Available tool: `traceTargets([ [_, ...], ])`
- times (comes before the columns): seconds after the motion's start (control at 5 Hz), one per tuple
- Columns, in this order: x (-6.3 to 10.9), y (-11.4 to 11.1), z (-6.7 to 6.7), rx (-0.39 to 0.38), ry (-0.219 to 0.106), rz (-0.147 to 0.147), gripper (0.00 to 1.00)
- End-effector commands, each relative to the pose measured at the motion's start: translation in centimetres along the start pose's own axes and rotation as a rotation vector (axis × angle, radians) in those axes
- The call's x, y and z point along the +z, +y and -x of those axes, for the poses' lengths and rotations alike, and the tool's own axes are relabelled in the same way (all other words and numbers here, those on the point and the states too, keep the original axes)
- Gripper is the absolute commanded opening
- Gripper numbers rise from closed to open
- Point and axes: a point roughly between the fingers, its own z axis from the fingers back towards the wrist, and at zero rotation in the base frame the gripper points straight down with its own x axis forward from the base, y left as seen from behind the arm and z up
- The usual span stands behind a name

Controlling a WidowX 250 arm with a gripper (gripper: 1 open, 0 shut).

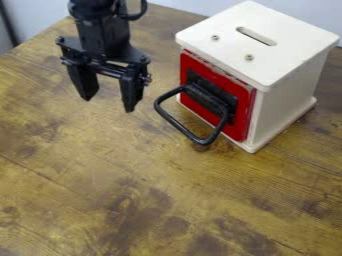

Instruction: Close the drawer

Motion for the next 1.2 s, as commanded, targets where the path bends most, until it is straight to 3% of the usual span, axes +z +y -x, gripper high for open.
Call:
traceTargets([
  [0.0, 1.38, 1.21, -0.71, 0.03, -0.054, -0.007, 1.0],
  [0.4, 1.02, 1.2, -0.85, 0.029, -0.048, -0.004, 1.0],
  [1.0, 1.24, 0.96, -1.16, 0.025, -0.07, -0.004, 1.0],
])
